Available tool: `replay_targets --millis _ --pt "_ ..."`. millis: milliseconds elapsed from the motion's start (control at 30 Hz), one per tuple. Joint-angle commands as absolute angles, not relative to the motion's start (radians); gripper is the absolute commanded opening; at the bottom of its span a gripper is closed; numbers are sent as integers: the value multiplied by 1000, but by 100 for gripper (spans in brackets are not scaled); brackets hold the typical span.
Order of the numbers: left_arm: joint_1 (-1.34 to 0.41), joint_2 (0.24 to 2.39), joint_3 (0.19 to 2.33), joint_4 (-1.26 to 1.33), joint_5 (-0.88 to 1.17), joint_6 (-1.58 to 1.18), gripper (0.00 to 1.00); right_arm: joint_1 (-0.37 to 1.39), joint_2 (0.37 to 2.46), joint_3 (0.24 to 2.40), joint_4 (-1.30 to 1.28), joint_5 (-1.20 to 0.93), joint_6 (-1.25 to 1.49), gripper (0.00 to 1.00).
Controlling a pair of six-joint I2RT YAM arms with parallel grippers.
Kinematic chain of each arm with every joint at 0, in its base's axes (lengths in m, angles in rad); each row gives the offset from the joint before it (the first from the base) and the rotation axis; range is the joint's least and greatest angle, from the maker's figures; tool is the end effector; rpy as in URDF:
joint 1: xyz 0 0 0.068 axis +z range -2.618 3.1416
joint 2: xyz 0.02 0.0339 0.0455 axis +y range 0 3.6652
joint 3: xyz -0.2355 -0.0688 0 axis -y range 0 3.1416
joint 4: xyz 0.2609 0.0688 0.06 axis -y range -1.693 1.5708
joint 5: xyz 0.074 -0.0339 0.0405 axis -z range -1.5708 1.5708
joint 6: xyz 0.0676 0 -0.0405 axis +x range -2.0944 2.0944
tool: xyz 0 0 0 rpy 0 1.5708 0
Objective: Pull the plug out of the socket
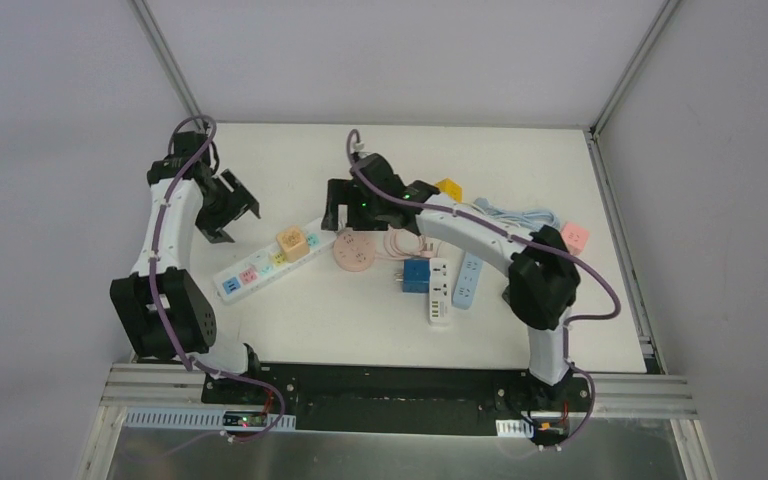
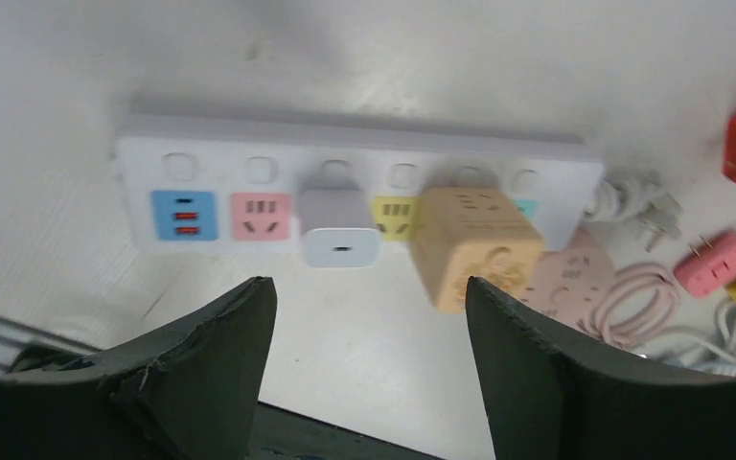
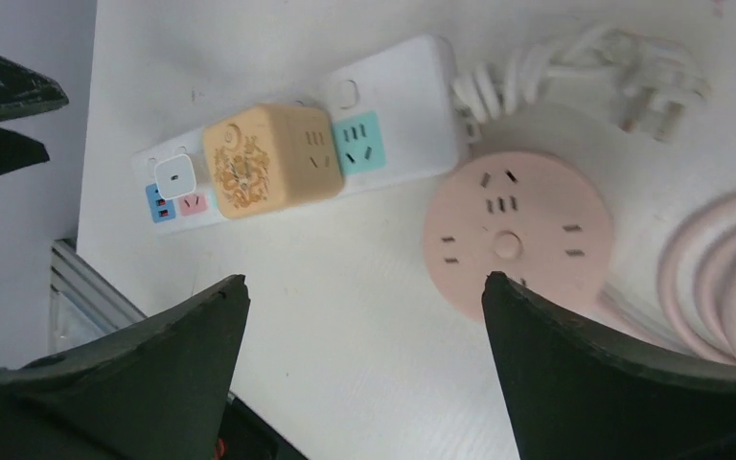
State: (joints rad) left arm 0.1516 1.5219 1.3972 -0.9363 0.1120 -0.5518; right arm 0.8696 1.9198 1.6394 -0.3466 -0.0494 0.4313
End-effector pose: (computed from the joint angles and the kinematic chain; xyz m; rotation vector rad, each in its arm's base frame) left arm 0.3409 0.0444 0.2526 -0.8765 2.5010 -0.2828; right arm 0.3087 0.3708 0.2372 -0.5302 2.2468 0.7588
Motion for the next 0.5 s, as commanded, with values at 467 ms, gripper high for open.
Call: replay_targets --millis 467 --pt "291 1372 1011 -846 -126 -668 61 1056 2374 2119 -278 128 101 91"
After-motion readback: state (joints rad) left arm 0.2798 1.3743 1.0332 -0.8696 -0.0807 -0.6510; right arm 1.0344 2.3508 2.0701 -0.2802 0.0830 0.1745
